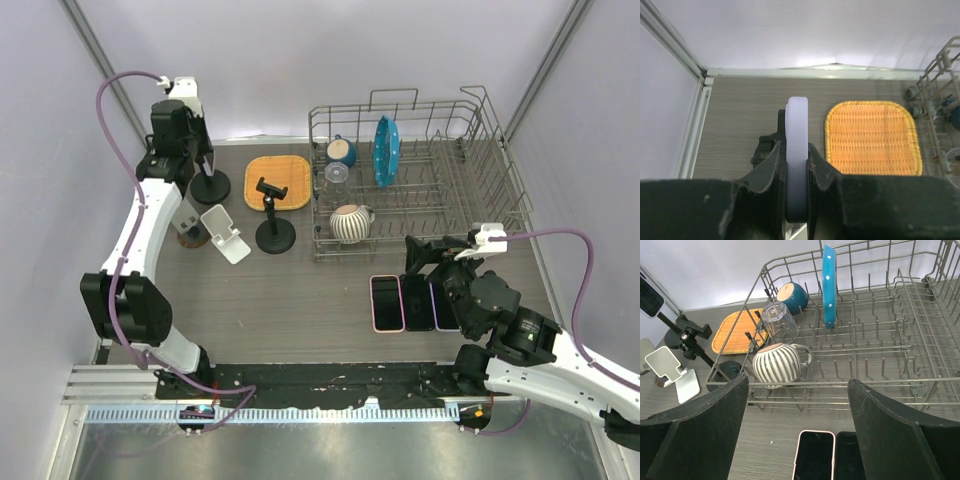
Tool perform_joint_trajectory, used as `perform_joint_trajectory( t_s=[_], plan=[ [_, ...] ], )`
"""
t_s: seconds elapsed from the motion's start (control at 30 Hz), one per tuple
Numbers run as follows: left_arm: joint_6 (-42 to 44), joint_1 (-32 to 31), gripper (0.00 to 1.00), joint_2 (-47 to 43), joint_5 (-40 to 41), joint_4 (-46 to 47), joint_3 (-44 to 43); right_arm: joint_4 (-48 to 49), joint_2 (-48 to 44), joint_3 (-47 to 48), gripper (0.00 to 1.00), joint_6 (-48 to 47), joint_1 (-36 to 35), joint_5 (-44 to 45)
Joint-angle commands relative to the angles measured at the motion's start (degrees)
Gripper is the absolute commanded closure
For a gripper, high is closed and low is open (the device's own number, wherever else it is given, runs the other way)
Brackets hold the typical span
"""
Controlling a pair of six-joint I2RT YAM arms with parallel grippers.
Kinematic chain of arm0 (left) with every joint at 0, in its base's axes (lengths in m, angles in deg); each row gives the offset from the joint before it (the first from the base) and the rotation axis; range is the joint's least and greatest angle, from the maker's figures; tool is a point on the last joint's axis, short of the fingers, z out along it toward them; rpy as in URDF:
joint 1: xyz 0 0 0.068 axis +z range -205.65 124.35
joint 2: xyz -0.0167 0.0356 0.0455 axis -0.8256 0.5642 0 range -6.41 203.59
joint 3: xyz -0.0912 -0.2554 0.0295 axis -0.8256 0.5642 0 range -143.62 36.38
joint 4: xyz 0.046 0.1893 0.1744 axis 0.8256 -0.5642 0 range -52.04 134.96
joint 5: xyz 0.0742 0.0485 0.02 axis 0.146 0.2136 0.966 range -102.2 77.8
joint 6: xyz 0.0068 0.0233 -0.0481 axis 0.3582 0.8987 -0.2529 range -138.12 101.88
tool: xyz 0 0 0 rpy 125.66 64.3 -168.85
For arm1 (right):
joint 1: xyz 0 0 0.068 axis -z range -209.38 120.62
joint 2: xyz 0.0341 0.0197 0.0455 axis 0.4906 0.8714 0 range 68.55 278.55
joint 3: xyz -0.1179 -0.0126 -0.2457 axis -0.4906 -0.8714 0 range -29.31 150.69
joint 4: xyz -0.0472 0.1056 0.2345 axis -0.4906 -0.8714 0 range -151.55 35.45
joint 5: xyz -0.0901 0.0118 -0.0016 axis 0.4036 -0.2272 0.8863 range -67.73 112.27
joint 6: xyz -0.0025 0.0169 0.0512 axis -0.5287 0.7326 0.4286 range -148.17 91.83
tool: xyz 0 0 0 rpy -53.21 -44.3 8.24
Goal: Remove the phone from the phone stand
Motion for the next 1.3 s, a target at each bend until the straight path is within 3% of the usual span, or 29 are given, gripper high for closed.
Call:
perform_joint_trajectory(
  t_s=[0.0,0.27,0.5,0.67,1.0,1.27],
  plan=[
    [-0.4,-0.1,1.0,-8.2,-1.0,9.3,-6.3,1.9,-0.5,0.5,0.15,-0.4,0.0,-0.1],
    [-3.3,-2.3,1.0,-15.2,-2.5,5.7,-10.0,1.7,-0.3,0.9,0.15,0.0,0.0,-0.4],
    [-8.1,-5.3,1.0,-23.8,-4.9,-4.0,-8.2,1.4,-1.0,1.2,0.15,0.2,0.0,-1.0],
    [-12.5,-9.0,1.0,-30.4,-6.2,-10.2,-1.9,1.2,-1.0,1.4,0.15,0.7,0.0,-1.9],
    [-20.5,-21.1,1.0,-40.3,-8.3,-13.4,15.3,0.6,1.1,2.0,0.15,2.1,0.0,-3.9],
    [-23.6,-33.7,1.0,-41.9,3.2,-9.9,25.4,1.3,5.3,2.7,0.15,3.6,0.0,-7.1]
  ],
)
